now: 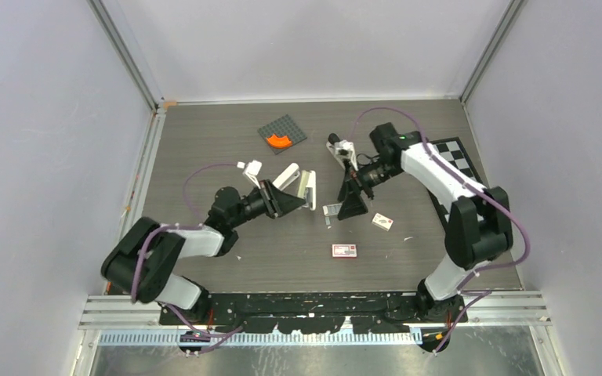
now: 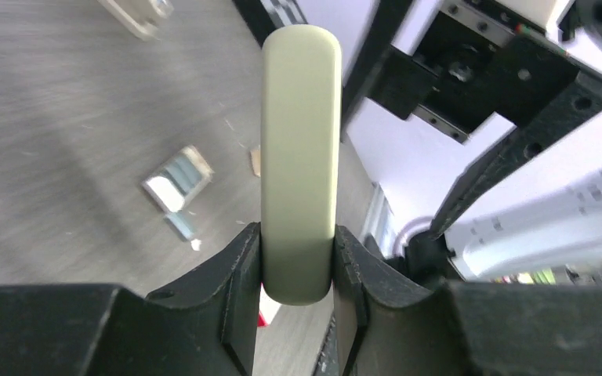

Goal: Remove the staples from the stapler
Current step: Unload the staple at the center of the board, then place the stapler at the center of the board.

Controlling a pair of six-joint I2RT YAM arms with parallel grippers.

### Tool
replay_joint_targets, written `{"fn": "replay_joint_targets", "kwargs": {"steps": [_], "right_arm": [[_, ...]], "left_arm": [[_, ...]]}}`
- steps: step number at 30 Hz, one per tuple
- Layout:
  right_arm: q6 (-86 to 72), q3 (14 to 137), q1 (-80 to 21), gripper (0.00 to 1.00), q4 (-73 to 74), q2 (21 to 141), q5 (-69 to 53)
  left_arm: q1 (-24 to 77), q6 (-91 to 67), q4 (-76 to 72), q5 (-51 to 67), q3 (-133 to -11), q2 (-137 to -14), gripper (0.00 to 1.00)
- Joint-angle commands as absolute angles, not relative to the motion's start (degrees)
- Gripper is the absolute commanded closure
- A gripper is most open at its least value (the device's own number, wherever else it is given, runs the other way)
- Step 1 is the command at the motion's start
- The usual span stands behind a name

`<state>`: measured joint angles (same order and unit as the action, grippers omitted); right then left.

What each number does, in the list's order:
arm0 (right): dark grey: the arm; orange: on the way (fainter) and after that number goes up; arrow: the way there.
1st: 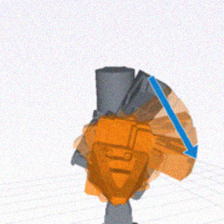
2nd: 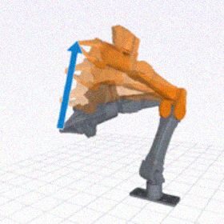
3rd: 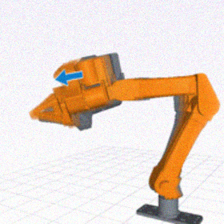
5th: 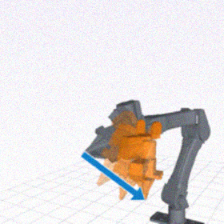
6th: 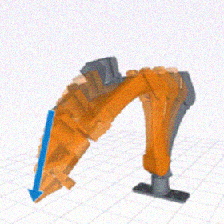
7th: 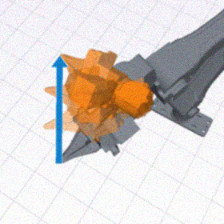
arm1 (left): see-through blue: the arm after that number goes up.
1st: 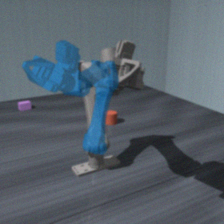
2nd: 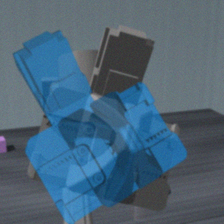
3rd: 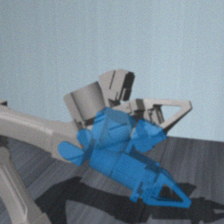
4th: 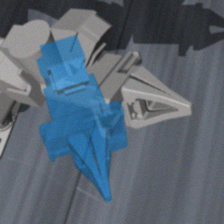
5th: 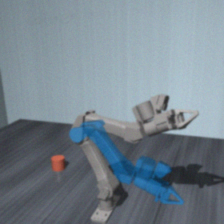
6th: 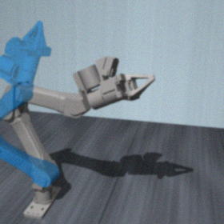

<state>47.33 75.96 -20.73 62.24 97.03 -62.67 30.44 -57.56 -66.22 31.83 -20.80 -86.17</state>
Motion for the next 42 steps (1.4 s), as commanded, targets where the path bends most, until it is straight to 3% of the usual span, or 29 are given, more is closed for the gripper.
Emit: {"fn": "replay_joint_targets", "kwargs": {"steps": [1,5,9,13,17,25,26,29,31,36,42], "right_arm": [[38.0,72.5,-16.8,0.00,51.9,87.3,-55.3],[32.9,70.6,-15.0,0.00,46.6,83.5,-50.1],[31.5,69.1,-14.7,0.00,44.0,81.6,-48.7],[30.7,68.7,-14.7,0.00,43.1,80.7,-47.7],[30.3,67.6,-14.6,0.00,41.7,79.7,-47.9],[30.0,66.8,-14.7,0.00,40.8,79.8,-48.8],[30.0,66.7,-14.6,0.00,40.7,79.9,-48.8],[30.2,66.7,-14.6,0.00,40.7,79.8,-49.1],[30.2,66.6,-14.6,0.00,40.8,79.7,-49.0],[30.3,66.6,-14.7,0.00,40.8,79.1,-49.2],[31.6,66.6,-14.7,0.00,41.4,78.3,-49.2]], "left_arm": [[26.4,-49.2,-40.1,23.0,-24.7,-73.5,1.00],[25.4,-38.2,-5.9,4.5,-33.9,-66.3,1.00],[20.5,-33.7,6.4,-6.0,-42.7,-71.2,1.00],[16.0,-34.7,17.3,-16.3,-56.5,-85.5,1.00],[12.3,-34.5,26.2,-17.3,-71.2,-99.0,1.00],[8.2,-32.5,32.6,-13.2,-92.3,-114.2,0.99],[8.1,-32.0,33.7,-12.5,-94.5,-116.1,0.96],[8.0,-30.3,37.0,-9.6,-100.3,-120.1,0.63],[7.9,-28.8,39.5,-7.7,-103.4,-122.1,0.51],[7.4,-26.1,36.5,-5.5,-102.1,-119.5,0.40],[7.1,-23.3,20.6,-4.4,-84.5,-99.9,0.32]]}}
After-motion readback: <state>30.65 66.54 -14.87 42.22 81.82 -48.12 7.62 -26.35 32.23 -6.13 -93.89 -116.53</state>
